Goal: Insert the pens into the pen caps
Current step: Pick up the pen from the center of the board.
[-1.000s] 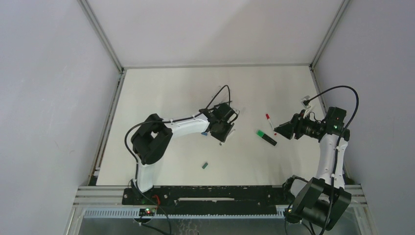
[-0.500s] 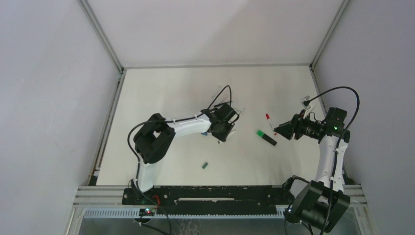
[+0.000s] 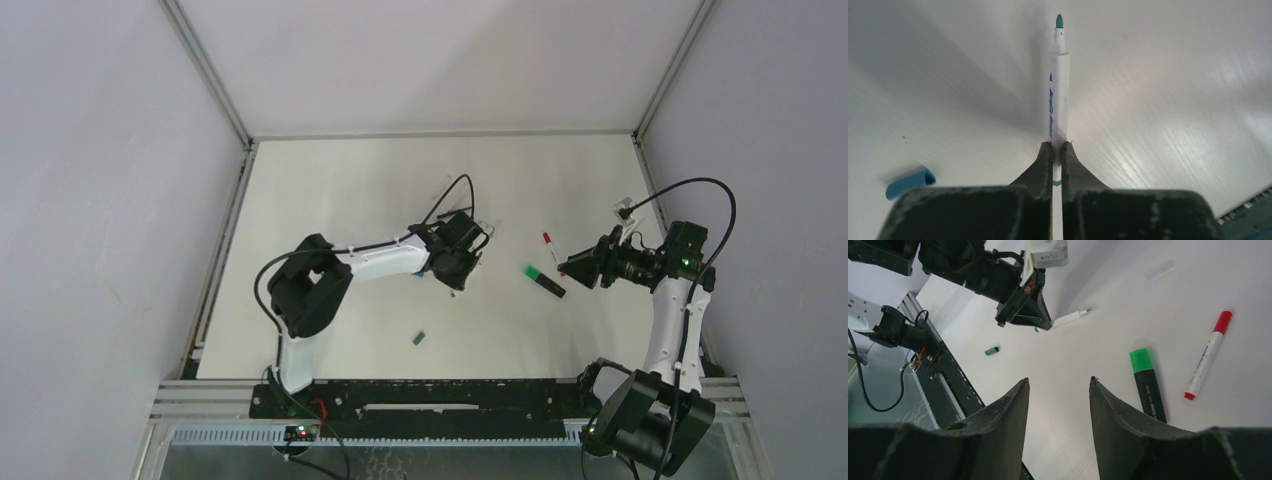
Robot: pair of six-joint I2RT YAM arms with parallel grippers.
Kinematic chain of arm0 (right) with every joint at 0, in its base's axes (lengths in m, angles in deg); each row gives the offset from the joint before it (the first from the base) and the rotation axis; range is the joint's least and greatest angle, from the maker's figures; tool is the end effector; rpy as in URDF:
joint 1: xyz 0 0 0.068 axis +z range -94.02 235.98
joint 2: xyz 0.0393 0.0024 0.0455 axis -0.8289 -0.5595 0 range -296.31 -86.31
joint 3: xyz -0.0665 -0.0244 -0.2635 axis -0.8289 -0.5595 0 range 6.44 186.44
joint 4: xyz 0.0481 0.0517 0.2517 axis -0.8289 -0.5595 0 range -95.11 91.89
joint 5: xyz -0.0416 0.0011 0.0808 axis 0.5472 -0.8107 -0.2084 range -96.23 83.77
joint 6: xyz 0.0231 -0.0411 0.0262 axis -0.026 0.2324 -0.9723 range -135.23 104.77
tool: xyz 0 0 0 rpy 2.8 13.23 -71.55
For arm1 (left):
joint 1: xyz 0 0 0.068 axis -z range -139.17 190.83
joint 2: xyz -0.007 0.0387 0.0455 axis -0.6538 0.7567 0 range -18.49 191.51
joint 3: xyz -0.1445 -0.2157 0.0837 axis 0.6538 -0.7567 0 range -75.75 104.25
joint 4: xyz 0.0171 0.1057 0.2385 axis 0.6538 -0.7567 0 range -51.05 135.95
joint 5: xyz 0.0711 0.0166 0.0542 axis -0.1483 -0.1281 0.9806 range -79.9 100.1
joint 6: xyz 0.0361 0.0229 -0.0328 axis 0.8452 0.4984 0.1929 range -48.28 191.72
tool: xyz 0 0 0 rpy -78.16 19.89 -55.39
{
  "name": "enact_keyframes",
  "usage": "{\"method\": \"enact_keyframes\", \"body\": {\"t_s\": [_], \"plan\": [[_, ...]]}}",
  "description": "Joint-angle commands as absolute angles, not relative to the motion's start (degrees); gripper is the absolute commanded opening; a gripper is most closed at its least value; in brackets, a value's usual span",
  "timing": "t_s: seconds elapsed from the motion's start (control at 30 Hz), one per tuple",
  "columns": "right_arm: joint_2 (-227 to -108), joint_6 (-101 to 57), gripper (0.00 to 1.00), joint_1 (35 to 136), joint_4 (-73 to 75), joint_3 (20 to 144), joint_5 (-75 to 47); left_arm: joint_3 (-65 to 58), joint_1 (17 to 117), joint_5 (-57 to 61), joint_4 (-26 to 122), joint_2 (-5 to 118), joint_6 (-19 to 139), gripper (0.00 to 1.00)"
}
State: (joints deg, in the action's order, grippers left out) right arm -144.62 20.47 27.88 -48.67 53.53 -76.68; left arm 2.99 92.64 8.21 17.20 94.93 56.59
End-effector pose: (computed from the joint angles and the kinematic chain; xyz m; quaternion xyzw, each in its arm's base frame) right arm 0.1692 -0.0522 0.2736 -0.1928 0.7812 0.3697 0.4647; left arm 0.2522 -0.3226 0.1677 0.3098 0.9225 -0.1401 0.1827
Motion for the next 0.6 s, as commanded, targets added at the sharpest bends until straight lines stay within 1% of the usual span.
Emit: {"method": "enact_keyframes", "body": {"t_s": [0.0,0.13,0.2,0.23,0.37,0.43,0.57], "plan": [[-144.3,30.9,0.54,28.8,-56.4,56.8,-80.5,0.8,93.2,1.3,20.8,86.1,54.6,0.00],[-144.4,56.6,0.55,32.3,-71.5,59.6,-81.0,-2.6,93.0,-6.6,23.9,82.3,53.0,0.00],[-144.0,68.7,0.58,35.2,-77.6,60.9,-78.7,-3.4,92.9,-10.9,24.2,81.0,52.6,0.00],[-143.7,73.0,0.61,36.6,-79.6,61.5,-77.3,-3.7,92.8,-12.8,24.3,80.4,52.2,0.00],[-141.3,82.6,0.64,44.0,-81.1,62.3,-70.5,-4.4,92.5,-20.0,25.2,78.4,49.6,0.00],[-139.3,82.4,0.67,47.6,-78.3,62.3,-67.8,-4.1,92.4,-22.6,26.1,77.5,47.8,0.00],[-135.0,66.4,0.69,52.1,-68.3,63.2,-67.7,-4.6,92.3,-24.0,32.2,75.4,42.4,0.00]]}}
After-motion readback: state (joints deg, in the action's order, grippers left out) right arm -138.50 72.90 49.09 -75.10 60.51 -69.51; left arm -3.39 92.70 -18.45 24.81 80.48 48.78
